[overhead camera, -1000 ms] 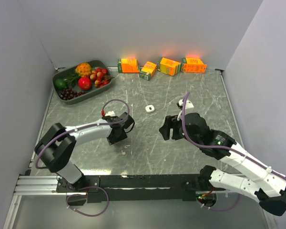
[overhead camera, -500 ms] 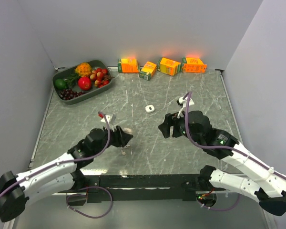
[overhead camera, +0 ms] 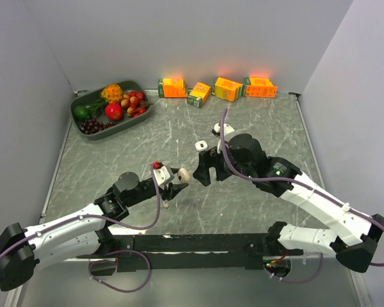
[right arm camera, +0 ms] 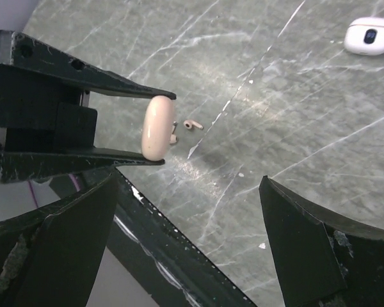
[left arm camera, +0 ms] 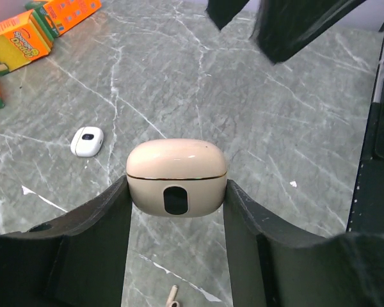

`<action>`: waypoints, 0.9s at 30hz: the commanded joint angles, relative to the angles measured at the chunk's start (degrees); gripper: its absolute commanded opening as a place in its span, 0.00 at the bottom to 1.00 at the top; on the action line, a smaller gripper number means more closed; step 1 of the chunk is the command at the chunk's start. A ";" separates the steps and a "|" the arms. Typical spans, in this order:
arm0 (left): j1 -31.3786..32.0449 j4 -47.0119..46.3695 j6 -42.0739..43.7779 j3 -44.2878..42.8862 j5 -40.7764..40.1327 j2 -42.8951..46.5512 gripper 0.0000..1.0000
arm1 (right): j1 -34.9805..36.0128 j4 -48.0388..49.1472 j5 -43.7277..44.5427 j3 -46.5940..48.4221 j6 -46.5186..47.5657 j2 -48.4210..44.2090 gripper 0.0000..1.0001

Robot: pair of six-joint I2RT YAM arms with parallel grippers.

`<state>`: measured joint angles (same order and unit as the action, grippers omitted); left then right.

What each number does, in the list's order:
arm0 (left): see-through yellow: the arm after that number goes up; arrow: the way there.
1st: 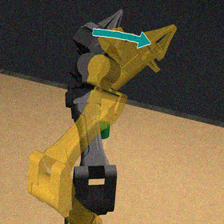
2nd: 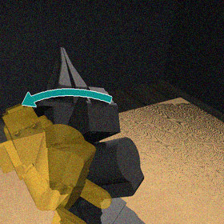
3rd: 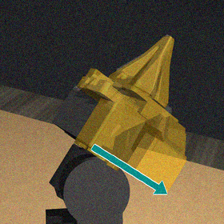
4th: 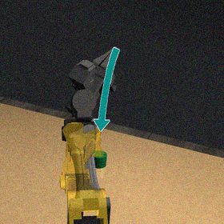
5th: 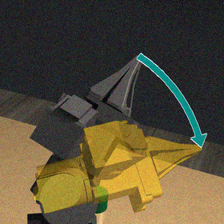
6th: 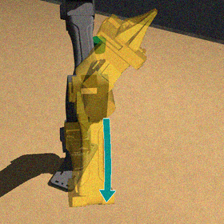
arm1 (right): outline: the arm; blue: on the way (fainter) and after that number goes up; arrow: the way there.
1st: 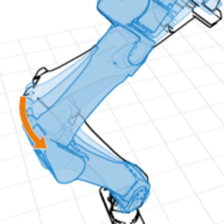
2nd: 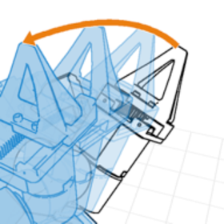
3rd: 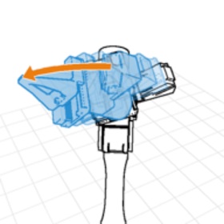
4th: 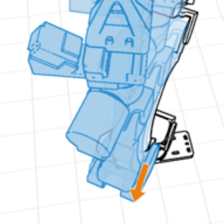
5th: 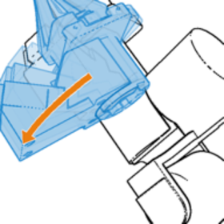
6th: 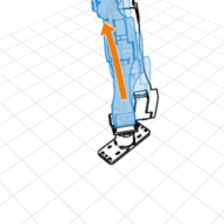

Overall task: Insert the wireless bluetooth earbuds into the charging case
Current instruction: Pick up the charging case at the center of the board, then open the charging case.

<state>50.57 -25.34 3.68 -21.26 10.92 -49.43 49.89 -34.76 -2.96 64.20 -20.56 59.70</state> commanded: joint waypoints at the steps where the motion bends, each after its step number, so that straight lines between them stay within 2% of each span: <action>1: 1.29 -5.15 7.12 -2.56 1.39 -1.11 0.01 | 0.12 2.16 -2.93 1.54 -2.12 0.76 0.99; 17: 4.54 -3.92 10.38 -4.14 -1.16 -1.81 0.01 | 0.12 4.36 -6.18 3.56 -4.14 10.34 0.98; 27: 4.89 -3.22 10.73 -3.27 -2.13 -0.32 0.01 | -1.02 3.91 -4.86 3.12 -4.23 9.73 0.98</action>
<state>55.00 -26.68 13.04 -23.03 9.30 -51.48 49.80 -32.36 -8.36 64.86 -24.40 70.70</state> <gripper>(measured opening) 0.551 0.982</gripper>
